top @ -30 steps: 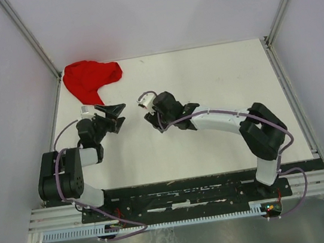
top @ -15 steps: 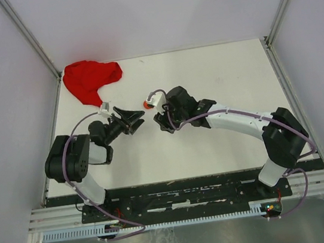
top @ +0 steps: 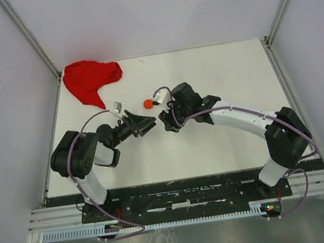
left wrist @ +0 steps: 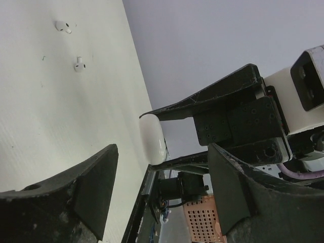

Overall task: Insert the wireless bluetooth earbuds into the charging case
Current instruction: Pick up the charging case at the center of the board, then open the charging case.

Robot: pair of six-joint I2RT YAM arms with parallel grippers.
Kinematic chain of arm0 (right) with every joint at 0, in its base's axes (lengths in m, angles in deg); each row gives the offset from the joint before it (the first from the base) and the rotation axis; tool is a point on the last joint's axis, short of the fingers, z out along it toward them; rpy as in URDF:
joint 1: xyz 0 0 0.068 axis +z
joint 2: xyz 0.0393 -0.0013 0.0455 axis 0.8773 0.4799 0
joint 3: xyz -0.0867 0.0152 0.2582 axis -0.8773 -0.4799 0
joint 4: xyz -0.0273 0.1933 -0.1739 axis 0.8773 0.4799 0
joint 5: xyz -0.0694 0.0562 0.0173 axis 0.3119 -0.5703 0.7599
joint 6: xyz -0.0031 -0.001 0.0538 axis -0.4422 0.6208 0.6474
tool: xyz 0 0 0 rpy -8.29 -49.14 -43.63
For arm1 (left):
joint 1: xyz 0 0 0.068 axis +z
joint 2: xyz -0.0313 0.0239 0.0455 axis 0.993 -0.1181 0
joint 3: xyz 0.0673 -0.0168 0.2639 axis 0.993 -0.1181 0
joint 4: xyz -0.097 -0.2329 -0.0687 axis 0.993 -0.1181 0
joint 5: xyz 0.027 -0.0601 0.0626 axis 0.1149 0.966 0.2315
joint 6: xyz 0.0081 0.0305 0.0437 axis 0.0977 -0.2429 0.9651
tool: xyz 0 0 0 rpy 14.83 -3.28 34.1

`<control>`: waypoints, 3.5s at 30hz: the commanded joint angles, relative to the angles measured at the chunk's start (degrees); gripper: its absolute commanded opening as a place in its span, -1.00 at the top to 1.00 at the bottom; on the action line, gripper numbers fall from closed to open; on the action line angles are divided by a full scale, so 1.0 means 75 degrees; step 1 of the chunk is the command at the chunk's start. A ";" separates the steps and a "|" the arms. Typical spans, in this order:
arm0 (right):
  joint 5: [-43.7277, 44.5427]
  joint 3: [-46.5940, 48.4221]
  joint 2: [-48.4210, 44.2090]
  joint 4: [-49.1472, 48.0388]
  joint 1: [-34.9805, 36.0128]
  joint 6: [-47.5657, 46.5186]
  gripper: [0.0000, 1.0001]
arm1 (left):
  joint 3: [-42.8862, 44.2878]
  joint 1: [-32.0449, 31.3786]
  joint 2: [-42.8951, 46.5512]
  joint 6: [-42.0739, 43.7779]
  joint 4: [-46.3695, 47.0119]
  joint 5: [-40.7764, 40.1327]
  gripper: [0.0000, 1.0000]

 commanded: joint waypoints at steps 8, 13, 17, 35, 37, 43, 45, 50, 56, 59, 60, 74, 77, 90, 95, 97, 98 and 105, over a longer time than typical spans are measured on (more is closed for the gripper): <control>-0.0429 0.0049 -0.0275 -0.0019 -0.0039 -0.0153 0.43 | 0.0409 -0.0483 0.0194 0.0901 -0.0866 0.0035 -0.53; -0.0508 0.0089 -0.0214 0.0020 -0.0035 -0.0154 0.43 | 0.0532 -0.0572 0.0169 0.0950 -0.1048 -0.0058 -0.46; -0.0521 0.0115 -0.0185 0.0035 -0.0046 -0.0174 0.43 | 0.0617 -0.0609 0.0095 0.0935 -0.1111 -0.0115 -0.31; -0.0458 0.0108 -0.0069 0.0003 -0.0038 -0.0177 0.43 | 0.0661 -0.0779 -0.0083 0.0697 -0.0686 -0.0090 -0.11; -0.0451 0.0099 -0.0069 -0.0006 -0.0038 -0.0177 0.43 | 0.0664 -0.0789 -0.0102 0.0666 -0.0625 -0.0082 -0.07; -0.0439 0.0089 -0.0062 -0.0030 -0.0041 -0.0177 0.44 | 0.0652 -0.0814 -0.0149 0.0581 -0.0472 -0.0055 0.00; -0.0439 0.0087 -0.0058 -0.0047 -0.0032 -0.0168 0.44 | 0.0649 -0.0824 -0.0166 0.0562 -0.0413 -0.0042 0.02; -0.0417 0.0089 -0.0047 -0.0057 -0.0040 -0.0165 0.44 | 0.0637 -0.0838 -0.0218 0.0513 -0.0306 -0.0005 0.07; -0.0415 0.0077 -0.0047 -0.0071 -0.0039 -0.0165 0.44 | 0.0639 -0.0831 -0.0267 0.0436 -0.0195 -0.0012 0.15; -0.0394 0.0079 -0.0036 -0.0067 -0.0044 -0.0165 0.44 | 0.0642 -0.0847 -0.0279 0.0401 -0.0148 0.0000 0.19; -0.0392 0.0081 -0.0034 -0.0070 -0.0043 -0.0164 0.44 | 0.0643 -0.0846 -0.0289 0.0389 -0.0125 0.0008 0.21; -0.0316 0.0096 0.0009 -0.0082 -0.0039 -0.0165 0.44 | 0.0667 -0.0894 -0.0536 0.0061 0.0507 0.0157 0.47; -0.0283 0.0105 0.0026 -0.0063 -0.0042 -0.0165 0.44 | 0.0704 -0.0908 -0.0539 0.0042 0.0519 0.0193 0.72; 0.0002 -0.0182 -0.0604 -0.0406 -0.0044 0.0128 -0.54 | 0.0677 -0.0908 -0.0668 -0.0205 0.0232 -0.0400 0.94; 0.0605 -0.0669 -0.1629 -0.0819 -0.0089 0.0615 -0.77 | 0.0739 -0.0893 -0.0814 -0.0528 0.0271 -0.1008 0.94; 0.1163 -0.0887 -0.2087 -0.1052 -0.0107 0.0949 -0.87 | 0.0736 -0.0896 -0.0791 -0.0620 0.0283 -0.1325 0.94; 0.1544 -0.0962 -0.2239 -0.1131 -0.0108 0.1161 -0.89 | 0.0718 -0.0896 -0.0758 -0.0664 0.0273 -0.1458 0.94; 0.3984 -0.0979 -0.2169 -0.1336 -0.0119 0.3467 -0.96 | 0.0343 -0.1028 -0.0312 -0.1065 0.0545 -0.2852 0.94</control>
